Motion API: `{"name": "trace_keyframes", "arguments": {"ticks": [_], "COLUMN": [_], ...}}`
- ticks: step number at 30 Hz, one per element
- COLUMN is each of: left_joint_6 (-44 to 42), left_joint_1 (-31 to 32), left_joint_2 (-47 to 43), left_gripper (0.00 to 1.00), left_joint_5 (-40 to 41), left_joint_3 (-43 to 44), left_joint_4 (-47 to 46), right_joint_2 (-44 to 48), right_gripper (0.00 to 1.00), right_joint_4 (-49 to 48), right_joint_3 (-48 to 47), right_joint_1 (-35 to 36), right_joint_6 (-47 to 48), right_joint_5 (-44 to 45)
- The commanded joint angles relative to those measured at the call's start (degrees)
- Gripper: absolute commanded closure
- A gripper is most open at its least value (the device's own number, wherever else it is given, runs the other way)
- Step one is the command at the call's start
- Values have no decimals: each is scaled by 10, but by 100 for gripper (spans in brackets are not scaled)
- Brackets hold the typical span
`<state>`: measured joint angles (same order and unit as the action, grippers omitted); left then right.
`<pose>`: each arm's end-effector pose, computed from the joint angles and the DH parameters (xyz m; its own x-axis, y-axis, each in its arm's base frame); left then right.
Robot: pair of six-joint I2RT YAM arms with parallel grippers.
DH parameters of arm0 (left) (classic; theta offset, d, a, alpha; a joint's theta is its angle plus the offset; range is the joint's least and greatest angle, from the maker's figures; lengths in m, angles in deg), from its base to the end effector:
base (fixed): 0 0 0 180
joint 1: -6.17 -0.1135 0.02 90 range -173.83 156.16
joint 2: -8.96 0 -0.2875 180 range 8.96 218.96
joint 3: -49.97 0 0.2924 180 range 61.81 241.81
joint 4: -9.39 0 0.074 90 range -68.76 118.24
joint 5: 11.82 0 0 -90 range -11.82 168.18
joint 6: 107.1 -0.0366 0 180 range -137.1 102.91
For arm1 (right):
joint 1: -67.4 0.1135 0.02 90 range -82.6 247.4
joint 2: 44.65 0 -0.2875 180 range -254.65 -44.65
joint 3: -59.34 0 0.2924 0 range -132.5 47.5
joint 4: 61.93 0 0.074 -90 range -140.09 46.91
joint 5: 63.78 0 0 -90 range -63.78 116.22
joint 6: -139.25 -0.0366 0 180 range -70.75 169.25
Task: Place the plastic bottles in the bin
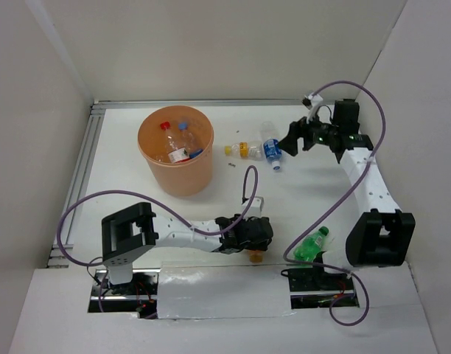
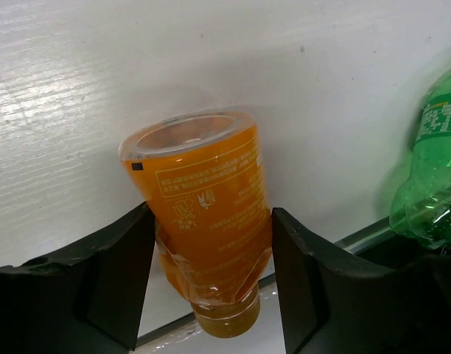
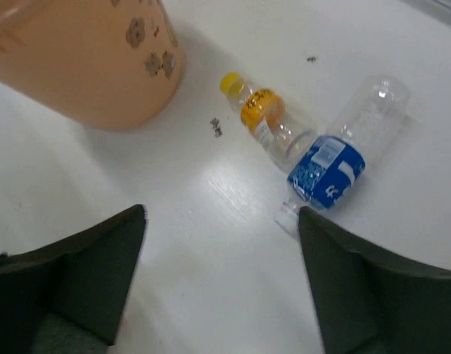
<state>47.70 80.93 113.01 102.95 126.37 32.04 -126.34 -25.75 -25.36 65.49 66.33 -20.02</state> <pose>0.1245 -0.3986 0.1742 -0.8151 -0.1335 -0.5637 0.1601 0.8833 -0.4407 0.3543 0.0146 0.3590 -0.3520 -0.1915 -0.9162 -0.7161 0.6854 0.1319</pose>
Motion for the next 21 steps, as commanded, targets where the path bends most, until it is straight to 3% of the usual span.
{"name": "trace_keyframes", "arguments": {"ticks": [1, 2, 3, 4, 5, 7, 8, 11, 12, 16, 17, 21], "left_joint_6": [-14, -26, -58, -79, -107, -192, -220, -282, -292, -324, -324, -317], "left_joint_1": [-8, -14, -14, -14, -14, -30, -42, -117, -139, -256, -305, -406], "left_joint_2": [12, -3, -13, -27, -45, -103, -122, -186, -200, -252, -257, -258], "left_gripper": [94, 100, 100, 100, 100, 100, 100, 100, 100, 100, 100, 99], "left_joint_5": [11, 11, 18, 29, 52, 74, 79, 84, 79, 92, 92, 77], "left_joint_3": [17, 27, 41, 69, 82, 109, 136, 176, 181, 187, 187, 187], "left_joint_4": [54, 62, 83, 91, 91, 85, 76, 62, 56, 26, 26, 26], "right_joint_2": [41, 47, 47, 42, 42, 28, 16, -1, -1, -1, 4, 36], "right_gripper": [17, 25, 34, 59, 72, 92, 96, 88, 70, 39, 36, 31], "right_joint_4": [56, 74, 99, 132, 202, 270, 326, 407, 415, 453, 453, 484], "right_joint_3": [43, 49, 49, 49, 49, 35, 35, 47, 54, 94, 112, 145], "right_joint_1": [-62, -81, -102, -141, -158, -184, -207, -249, -257, -281, -281, -281], "right_joint_6": [49, 76, 104, 138, 176, 295, 335, 491, 543, 671, 690, 798], "right_joint_5": [-58, -78, -106, -158, -174, -179, -172, -149, -139, -96, -77, -47]}}
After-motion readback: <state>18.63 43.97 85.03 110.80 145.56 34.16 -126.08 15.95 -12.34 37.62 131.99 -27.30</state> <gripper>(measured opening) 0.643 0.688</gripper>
